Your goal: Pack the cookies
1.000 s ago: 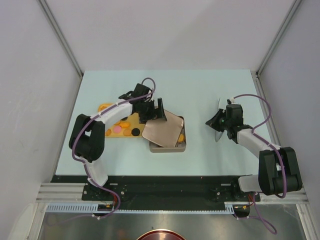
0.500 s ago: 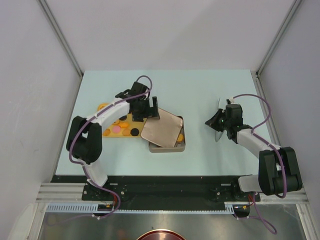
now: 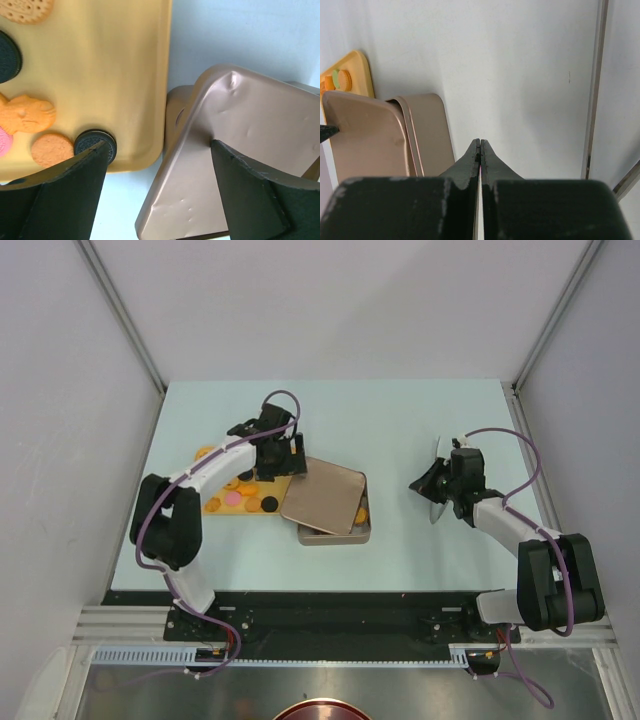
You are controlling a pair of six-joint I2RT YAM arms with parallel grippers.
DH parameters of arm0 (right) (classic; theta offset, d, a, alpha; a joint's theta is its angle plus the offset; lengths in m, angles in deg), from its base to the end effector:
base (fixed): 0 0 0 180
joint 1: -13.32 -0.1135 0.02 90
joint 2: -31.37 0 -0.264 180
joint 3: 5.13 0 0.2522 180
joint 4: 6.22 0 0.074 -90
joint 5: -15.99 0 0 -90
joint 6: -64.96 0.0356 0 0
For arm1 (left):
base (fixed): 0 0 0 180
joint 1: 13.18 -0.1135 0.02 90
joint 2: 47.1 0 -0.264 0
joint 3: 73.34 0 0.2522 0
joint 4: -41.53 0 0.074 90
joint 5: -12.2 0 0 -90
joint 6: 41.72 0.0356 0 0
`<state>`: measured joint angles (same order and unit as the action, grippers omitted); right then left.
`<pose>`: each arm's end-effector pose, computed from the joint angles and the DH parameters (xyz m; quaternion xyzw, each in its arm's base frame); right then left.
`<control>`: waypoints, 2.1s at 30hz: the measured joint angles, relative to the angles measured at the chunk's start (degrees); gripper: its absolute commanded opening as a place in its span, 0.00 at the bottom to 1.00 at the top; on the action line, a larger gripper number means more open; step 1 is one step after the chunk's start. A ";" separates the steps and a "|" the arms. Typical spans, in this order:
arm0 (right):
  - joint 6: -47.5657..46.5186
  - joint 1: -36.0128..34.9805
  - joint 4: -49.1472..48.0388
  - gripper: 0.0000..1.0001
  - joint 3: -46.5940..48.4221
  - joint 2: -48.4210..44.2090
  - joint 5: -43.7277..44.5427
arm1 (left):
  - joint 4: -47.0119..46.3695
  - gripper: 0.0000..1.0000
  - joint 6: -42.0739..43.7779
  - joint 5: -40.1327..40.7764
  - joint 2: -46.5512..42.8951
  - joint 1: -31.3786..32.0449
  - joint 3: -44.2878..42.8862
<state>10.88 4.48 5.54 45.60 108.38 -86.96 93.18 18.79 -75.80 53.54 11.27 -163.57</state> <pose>0.2679 0.0497 0.1921 0.1611 0.8800 0.2595 0.3639 0.3356 -0.1512 0.2306 -0.0469 0.9692 -0.0944 0.2228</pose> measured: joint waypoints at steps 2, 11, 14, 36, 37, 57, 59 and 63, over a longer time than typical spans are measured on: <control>0.00 -0.02 0.00 0.01 0.00 0.00 -0.02 | -0.02 0.81 0.04 0.37 -0.22 -0.11 0.00; 0.00 -0.24 0.00 0.01 0.00 0.02 -0.04 | -1.66 0.65 0.02 -0.11 -0.22 -0.15 3.41; 0.00 -0.46 -0.04 0.01 0.00 0.02 -0.04 | -3.06 0.65 -0.22 -0.92 -0.33 -0.22 4.17; 0.66 -5.79 -4.22 0.01 0.00 5.14 -0.66 | -4.39 0.50 -0.48 -4.37 -4.11 3.89 7.50; 0.81 -6.19 -4.59 0.01 0.00 5.70 -0.70 | -4.61 0.50 -0.48 -4.72 -4.48 4.17 7.85; 1.60 -8.24 -5.42 0.03 0.04 7.63 -0.87 | -5.79 0.59 -1.44 -5.18 -9.86 6.88 12.22; 1.57 -8.20 -5.09 0.04 0.13 7.39 -0.83 | -5.40 0.60 -1.42 -5.18 -10.14 6.88 11.50; 1.55 -8.04 -4.70 0.04 0.46 6.51 -0.72 | -5.16 0.64 -1.42 -4.52 -10.88 6.84 10.47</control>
<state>12.43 -3.57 0.84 46.06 114.90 -87.68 88.02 17.37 -80.32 42.66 18.11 -153.10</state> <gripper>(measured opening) 0.035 0.610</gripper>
